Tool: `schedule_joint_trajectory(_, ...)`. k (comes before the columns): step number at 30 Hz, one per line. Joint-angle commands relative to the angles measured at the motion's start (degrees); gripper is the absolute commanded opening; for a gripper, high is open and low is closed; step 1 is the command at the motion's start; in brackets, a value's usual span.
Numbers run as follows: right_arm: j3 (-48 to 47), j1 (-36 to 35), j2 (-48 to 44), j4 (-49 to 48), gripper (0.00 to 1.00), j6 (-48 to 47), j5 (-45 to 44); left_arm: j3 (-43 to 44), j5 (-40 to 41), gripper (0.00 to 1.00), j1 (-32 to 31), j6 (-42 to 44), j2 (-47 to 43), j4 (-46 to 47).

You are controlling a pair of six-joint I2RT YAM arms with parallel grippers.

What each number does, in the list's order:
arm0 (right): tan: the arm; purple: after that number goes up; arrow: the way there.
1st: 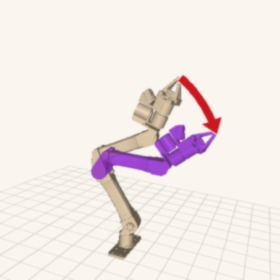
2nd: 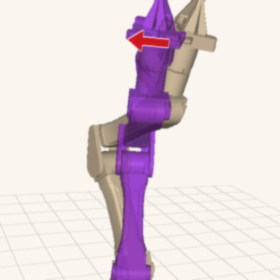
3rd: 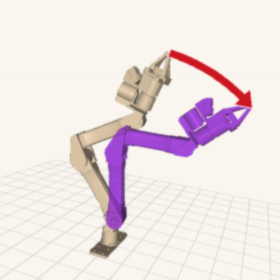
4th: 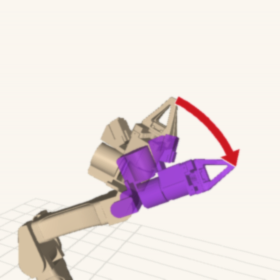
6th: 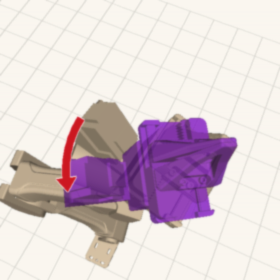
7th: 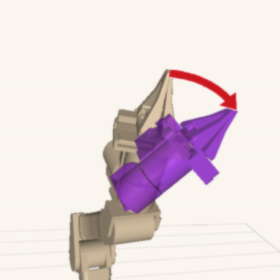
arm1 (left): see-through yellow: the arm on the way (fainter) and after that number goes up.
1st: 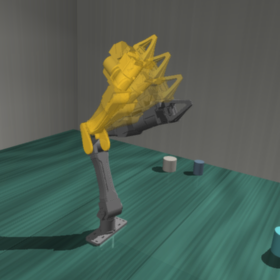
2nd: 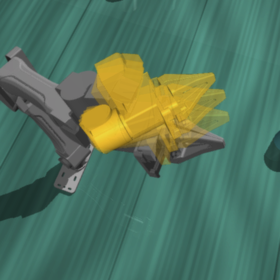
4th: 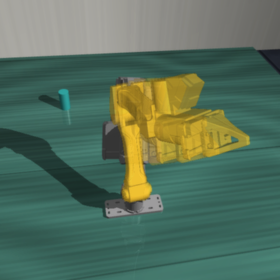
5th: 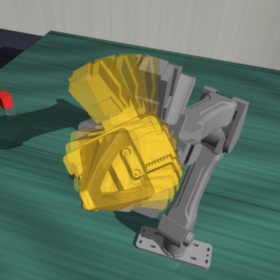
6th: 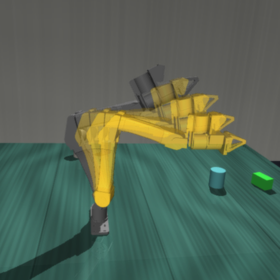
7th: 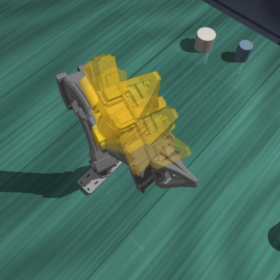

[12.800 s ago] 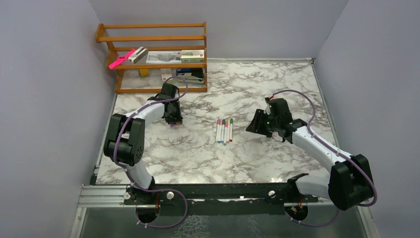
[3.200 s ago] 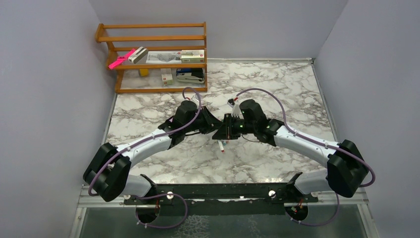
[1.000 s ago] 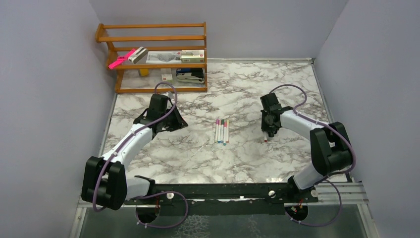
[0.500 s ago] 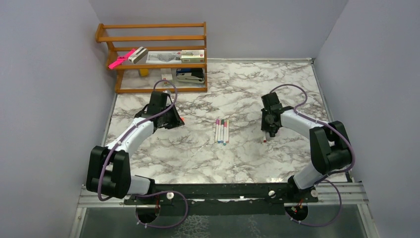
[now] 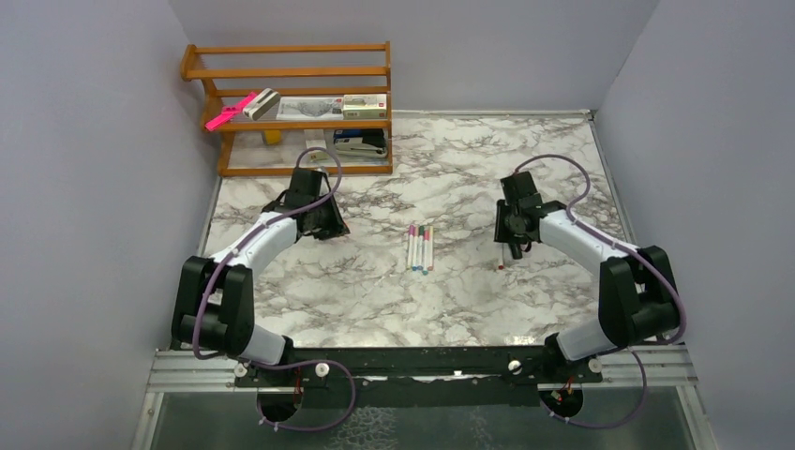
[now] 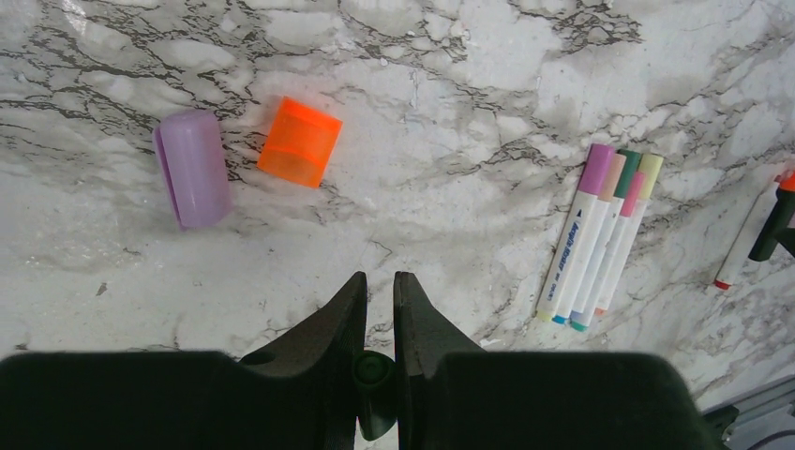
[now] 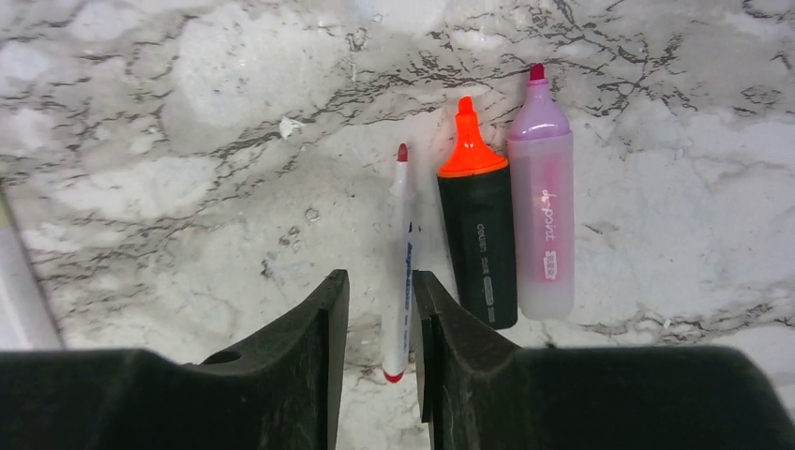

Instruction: Open the pen caps

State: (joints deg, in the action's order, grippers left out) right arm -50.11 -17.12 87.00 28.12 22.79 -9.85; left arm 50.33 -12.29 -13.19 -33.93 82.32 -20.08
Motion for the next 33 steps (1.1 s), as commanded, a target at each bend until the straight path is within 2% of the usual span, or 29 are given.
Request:
schedule_joint_trajectory(1,-1.1,0.3,-6.2,1.5,0.31,0.0,3.2,2.2,2.9,0.02,0.3,1.7,3.5,0.0)
schedule_joint_trajectory(10,-1.5,0.3,-9.8,1.3,0.32,-0.5,10.5,5.4,4.1,0.05,0.3,2.8,8.4,0.9)
schedule_joint_trajectory(13,-1.2,0.3,-10.2,1.1,0.32,-0.3,11.9,5.9,4.9,0.21,0.3,3.4,8.9,0.8)
schedule_joint_trajectory(14,-1.0,0.3,-10.3,1.1,0.32,-0.3,12.2,5.8,5.2,0.24,0.3,3.5,8.8,0.8)
schedule_joint_trajectory(22,0.6,0.2,-11.0,0.2,0.32,0.0,14.6,5.3,5.7,0.27,0.3,3.4,9.0,0.8)
schedule_joint_trajectory(27,1.4,0.2,-10.7,-0.6,0.32,0.0,17.5,5.1,6.3,0.34,0.2,3.2,7.5,0.6)
schedule_joint_trajectory(33,1.6,-0.9,-9.1,-1.8,0.32,0.0,21.1,6.6,5.1,0.48,0.3,2.2,3.8,-1.4)
